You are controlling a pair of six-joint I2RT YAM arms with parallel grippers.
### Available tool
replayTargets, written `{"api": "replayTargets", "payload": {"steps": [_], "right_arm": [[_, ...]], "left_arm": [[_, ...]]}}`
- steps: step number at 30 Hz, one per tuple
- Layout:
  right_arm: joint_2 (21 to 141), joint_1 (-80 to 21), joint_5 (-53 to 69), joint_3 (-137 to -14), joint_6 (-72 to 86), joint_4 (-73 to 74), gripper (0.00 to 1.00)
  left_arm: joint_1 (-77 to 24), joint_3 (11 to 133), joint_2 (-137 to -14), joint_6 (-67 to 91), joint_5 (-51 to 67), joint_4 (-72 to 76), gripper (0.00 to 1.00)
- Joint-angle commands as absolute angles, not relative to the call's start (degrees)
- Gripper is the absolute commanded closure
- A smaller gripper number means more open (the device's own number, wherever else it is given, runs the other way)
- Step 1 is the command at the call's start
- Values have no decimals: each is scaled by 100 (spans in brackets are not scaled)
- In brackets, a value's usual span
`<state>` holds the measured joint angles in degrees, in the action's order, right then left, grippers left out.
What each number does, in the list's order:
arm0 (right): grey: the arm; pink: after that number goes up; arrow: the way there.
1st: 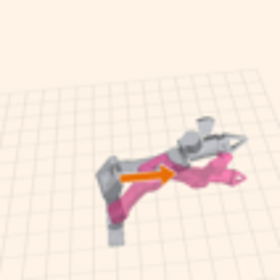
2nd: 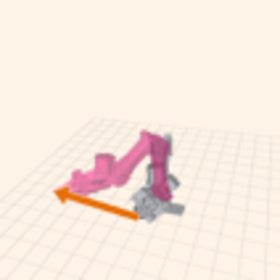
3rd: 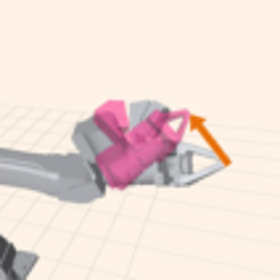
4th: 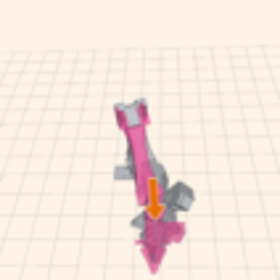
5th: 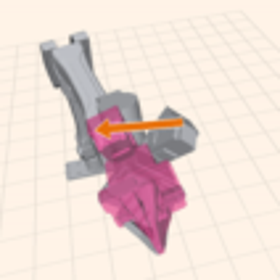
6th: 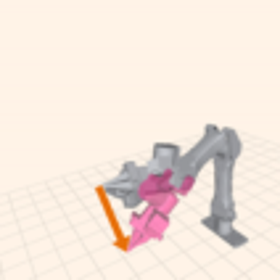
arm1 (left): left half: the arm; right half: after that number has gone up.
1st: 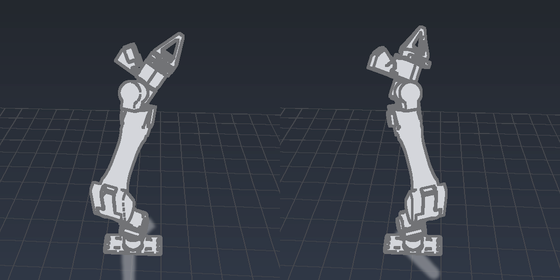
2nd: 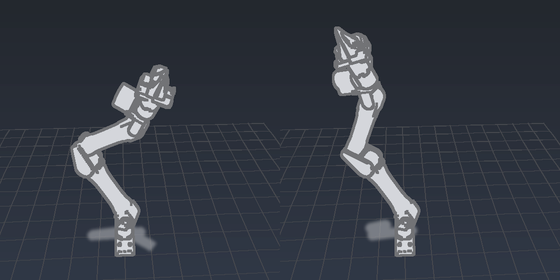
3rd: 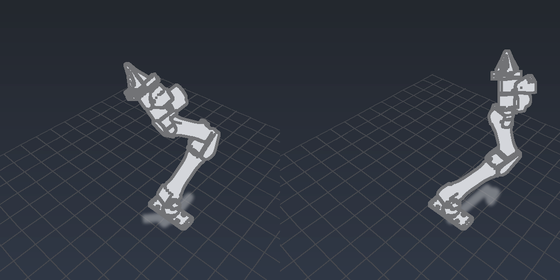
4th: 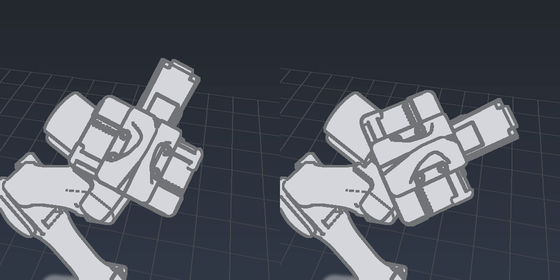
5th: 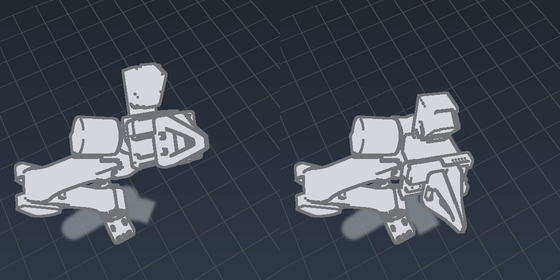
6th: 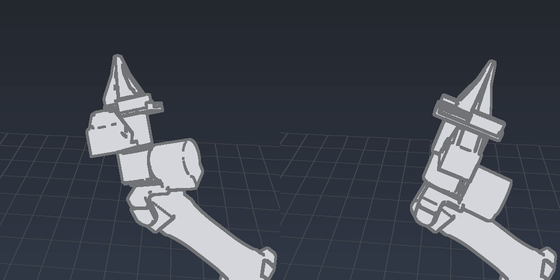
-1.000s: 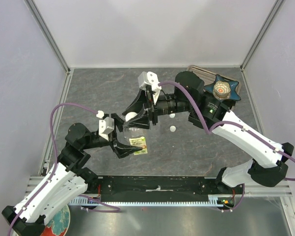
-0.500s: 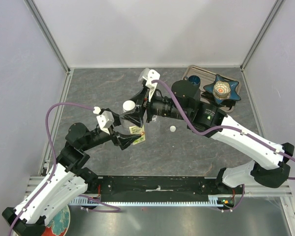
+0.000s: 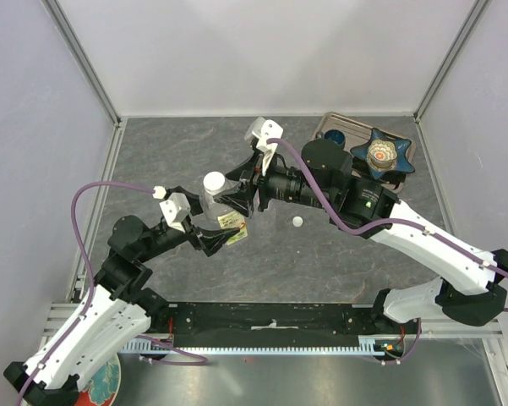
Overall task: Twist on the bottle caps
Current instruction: Screw the bottle cap onto the plastic bottle, then place the plastic bottle at the center of the board.
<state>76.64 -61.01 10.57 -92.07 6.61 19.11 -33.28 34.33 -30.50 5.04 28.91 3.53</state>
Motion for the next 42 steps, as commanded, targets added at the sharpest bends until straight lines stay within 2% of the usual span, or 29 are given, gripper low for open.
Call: {"api": "replayTargets", "payload": {"steps": [1,8,13,16,17,23,26,29,35,39,40,41,42], "right_arm": [[7778,-6135,984,-9466,536,1863,37],[7884,-6170,1081,-9501,475,1617,41],[8007,-6249,1169,-9562,422,1529,57],[8086,-6293,1256,-9597,404,1468,63],[8112,-6310,1266,-9615,404,1468,62],[8244,-6442,1283,-9633,360,1415,46],[8244,-6451,1274,-9615,360,1389,49],[8235,-6460,1309,-9606,378,1389,46],[8235,-6486,1362,-9598,352,1441,55],[8288,-6495,1310,-9615,264,1521,54],[8314,-6504,1301,-9624,246,1529,52],[8358,-6513,1318,-9624,237,1529,43],[8376,-6547,1318,-9624,159,1529,39]], "left_arm": [[-3296,3384,-2971,325,3172,677,98],[-3296,3331,-2936,439,3322,659,98],[-3296,3314,-2944,501,3462,659,98],[-3296,3296,-2953,527,3612,650,98],[-3296,3278,-2953,536,3665,650,98],[-3296,3278,-2918,554,4025,633,98],[-3296,3296,-2900,545,4052,607,98],[-3296,3296,-2883,545,4078,563,98],[-3296,3331,-2865,466,4148,493,98],[-3296,3348,-2830,378,4315,405,98],[-3296,3349,-2839,369,4350,387,98],[-3296,3357,-2830,352,4385,361,98],[-3296,3366,-2821,352,4412,326,98]]}}
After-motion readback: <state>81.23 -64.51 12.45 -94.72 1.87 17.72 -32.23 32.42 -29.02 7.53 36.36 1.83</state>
